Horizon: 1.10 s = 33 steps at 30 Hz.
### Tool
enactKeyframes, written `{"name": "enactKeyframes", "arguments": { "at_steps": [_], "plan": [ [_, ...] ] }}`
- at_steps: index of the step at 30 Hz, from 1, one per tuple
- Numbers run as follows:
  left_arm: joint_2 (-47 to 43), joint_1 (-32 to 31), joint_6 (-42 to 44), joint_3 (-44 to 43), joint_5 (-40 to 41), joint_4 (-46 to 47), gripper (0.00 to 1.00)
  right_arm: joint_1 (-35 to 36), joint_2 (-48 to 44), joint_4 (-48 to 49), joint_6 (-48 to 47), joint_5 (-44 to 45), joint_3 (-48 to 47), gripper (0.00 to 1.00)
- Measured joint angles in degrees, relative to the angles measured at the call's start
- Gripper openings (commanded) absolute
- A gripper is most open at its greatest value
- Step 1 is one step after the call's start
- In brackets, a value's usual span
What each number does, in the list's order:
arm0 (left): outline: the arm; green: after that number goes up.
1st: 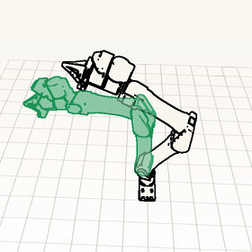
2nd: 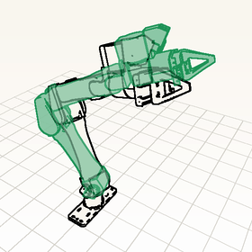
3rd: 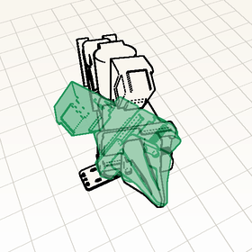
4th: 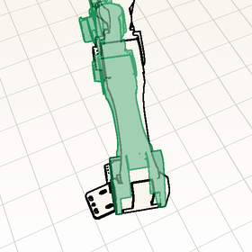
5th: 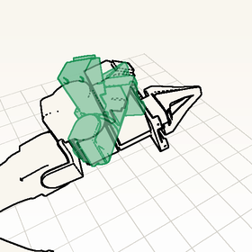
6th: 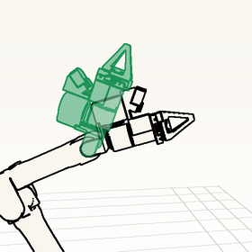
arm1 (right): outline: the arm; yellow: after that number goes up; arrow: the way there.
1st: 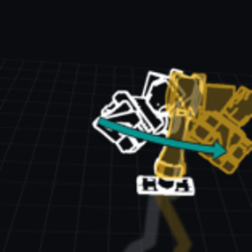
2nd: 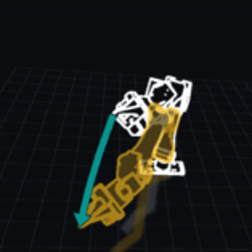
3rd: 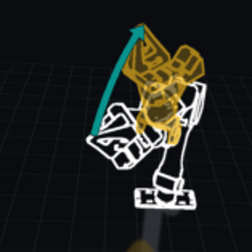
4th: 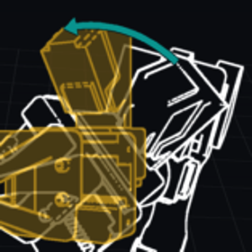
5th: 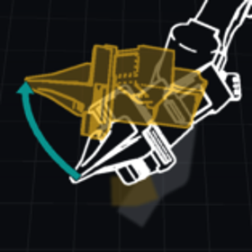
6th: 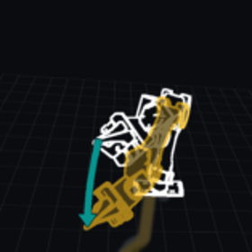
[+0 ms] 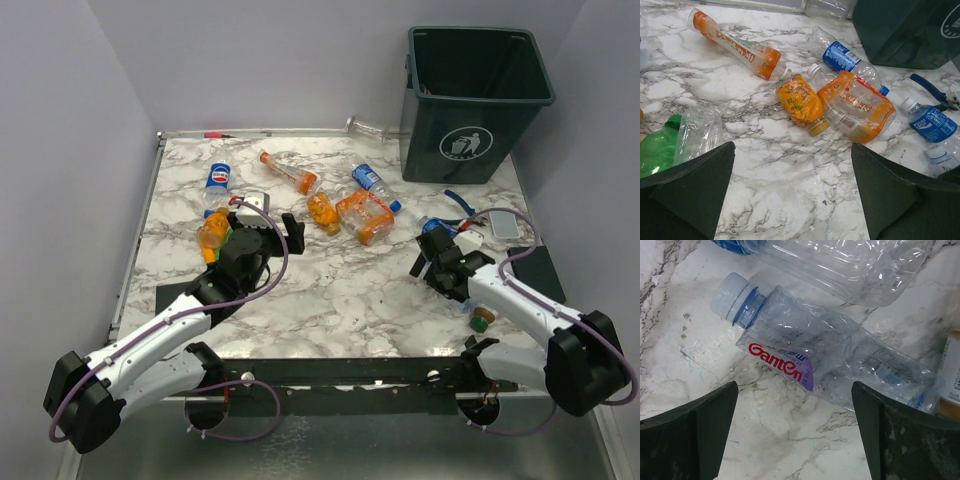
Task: Put the plastic bottles in the bin
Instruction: Pick up the plastic bottle at the center of the board.
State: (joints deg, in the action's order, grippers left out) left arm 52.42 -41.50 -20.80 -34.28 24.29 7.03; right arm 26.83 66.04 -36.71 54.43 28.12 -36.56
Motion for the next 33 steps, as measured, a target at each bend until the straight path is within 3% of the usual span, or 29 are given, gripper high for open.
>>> {"name": "enactKeyframes", "arguments": {
  "at_steps": [16, 26, 33],
  "plan": [
    [0.2, 0.0, 0.0, 0.0, -0.9, 0.0, 0.99, 0.6, 1.7, 8.2, 5.1, -12.9, 0.3, 1.0],
    [0.8, 0.0, 0.0, 0.0, -1.4, 0.0, 0.99, 0.8, 2.0, 3.1, -3.1, -5.8, -6.4, 1.0],
    [2.1, 0.0, 0.0, 0.0, -2.7, 0.0, 0.99, 0.5, 9.0, 3.6, -8.3, -5.2, -6.3, 1.0]
  ]
}}
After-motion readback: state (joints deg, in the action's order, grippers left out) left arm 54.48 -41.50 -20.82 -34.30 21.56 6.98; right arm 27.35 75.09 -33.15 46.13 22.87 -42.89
